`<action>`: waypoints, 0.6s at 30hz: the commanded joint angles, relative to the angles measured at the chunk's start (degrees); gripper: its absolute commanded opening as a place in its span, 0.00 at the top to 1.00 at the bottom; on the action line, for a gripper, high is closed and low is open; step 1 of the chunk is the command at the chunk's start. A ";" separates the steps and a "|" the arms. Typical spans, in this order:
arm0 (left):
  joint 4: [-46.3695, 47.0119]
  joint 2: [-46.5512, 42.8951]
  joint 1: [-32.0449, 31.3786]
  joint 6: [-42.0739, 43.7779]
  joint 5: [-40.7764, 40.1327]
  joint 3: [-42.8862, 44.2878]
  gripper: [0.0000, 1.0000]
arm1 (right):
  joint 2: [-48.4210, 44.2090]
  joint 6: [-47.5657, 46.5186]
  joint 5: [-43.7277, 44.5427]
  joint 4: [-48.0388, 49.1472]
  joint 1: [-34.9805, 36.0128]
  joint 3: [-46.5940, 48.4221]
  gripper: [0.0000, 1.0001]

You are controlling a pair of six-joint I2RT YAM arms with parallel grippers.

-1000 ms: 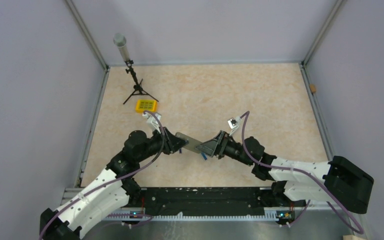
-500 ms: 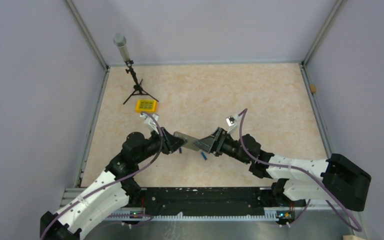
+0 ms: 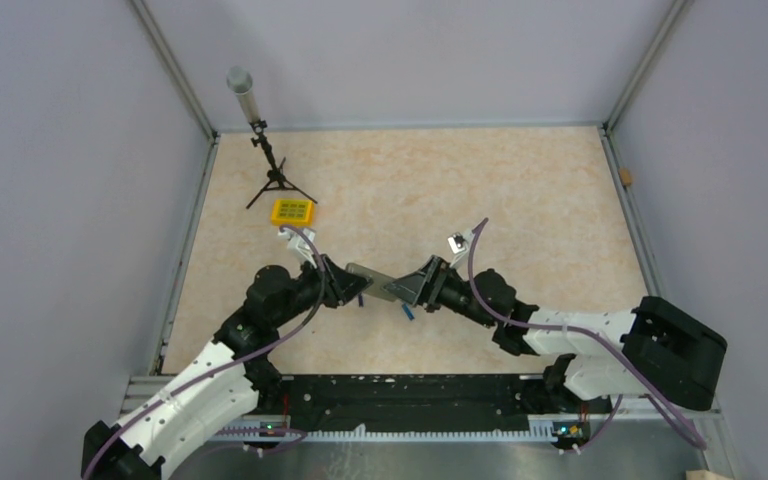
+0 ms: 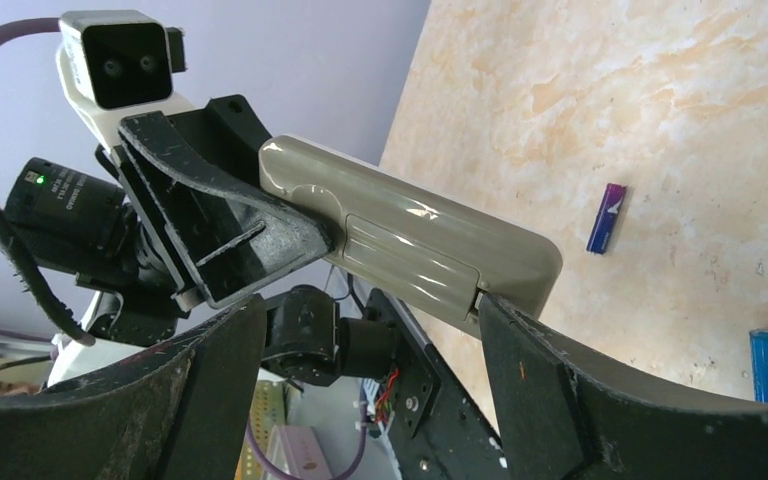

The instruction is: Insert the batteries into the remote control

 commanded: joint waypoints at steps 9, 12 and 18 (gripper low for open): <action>11.24 0.87 -1.56 -5.32 10.43 1.72 1.00 | 1.64 0.66 -5.71 14.75 0.69 -0.40 0.23; 10.77 1.43 -1.56 -4.83 10.03 1.90 1.00 | 1.63 0.56 -6.42 15.48 0.67 -0.24 0.23; 6.89 2.07 -1.60 -2.36 7.41 2.83 1.00 | 0.76 -0.06 -6.84 15.16 0.68 -0.07 0.23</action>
